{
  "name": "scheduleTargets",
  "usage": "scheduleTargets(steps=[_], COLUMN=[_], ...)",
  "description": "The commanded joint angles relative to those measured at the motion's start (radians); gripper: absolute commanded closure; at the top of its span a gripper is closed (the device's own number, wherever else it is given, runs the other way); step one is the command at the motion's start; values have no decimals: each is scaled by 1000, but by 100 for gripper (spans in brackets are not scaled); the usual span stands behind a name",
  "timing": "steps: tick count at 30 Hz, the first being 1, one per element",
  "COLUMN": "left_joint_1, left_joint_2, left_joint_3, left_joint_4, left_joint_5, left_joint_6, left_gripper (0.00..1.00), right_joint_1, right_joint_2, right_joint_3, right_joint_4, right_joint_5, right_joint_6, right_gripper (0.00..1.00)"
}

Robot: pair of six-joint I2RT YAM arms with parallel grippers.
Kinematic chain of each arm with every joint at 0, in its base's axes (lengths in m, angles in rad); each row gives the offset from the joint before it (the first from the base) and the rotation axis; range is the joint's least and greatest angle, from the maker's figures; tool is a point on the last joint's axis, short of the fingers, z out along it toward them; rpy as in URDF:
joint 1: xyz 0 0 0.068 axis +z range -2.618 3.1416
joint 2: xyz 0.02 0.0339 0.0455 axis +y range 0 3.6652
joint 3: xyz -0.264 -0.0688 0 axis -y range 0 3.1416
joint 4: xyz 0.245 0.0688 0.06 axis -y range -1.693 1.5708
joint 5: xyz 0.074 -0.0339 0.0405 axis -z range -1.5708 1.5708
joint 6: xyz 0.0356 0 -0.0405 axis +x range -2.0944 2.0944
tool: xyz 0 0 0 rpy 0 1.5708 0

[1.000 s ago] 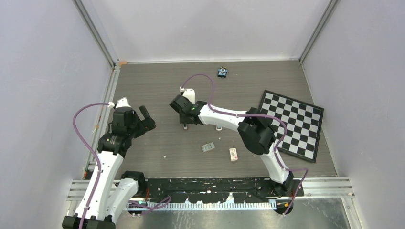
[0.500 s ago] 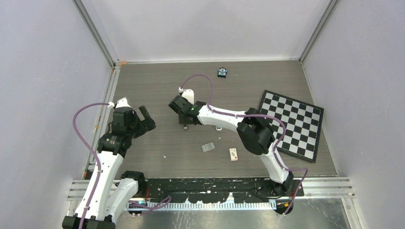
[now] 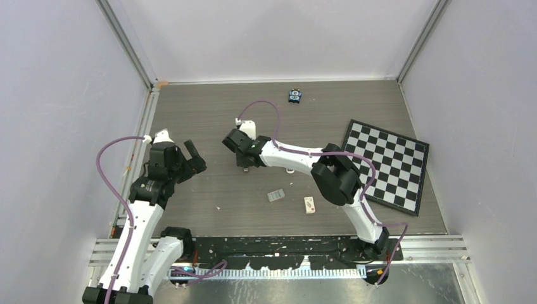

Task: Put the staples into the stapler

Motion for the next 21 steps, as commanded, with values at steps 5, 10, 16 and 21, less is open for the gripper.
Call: scheduleTargets(steps=[5,10,16,21], left_joint_1=[8,8,8,8], left_joint_2=[-3,-1,-1,-1], left_joint_3=[45,47,46,46], left_joint_4=[-2,-1,0,-1], left_joint_5=[-17,-17,-18,-18], left_joint_6=[17,16,17,16], left_gripper=[0,0,0,0], right_joint_1=[5,6,6,7], right_joint_2=[-14,-22,-14,-10], right_joint_3=[33,32,30,34], right_joint_4=[-1,-1,2,4], right_joint_5=[44,47,37,35], right_joint_6=[-33,-44,-39,-36], right_gripper=[76,76,76,76])
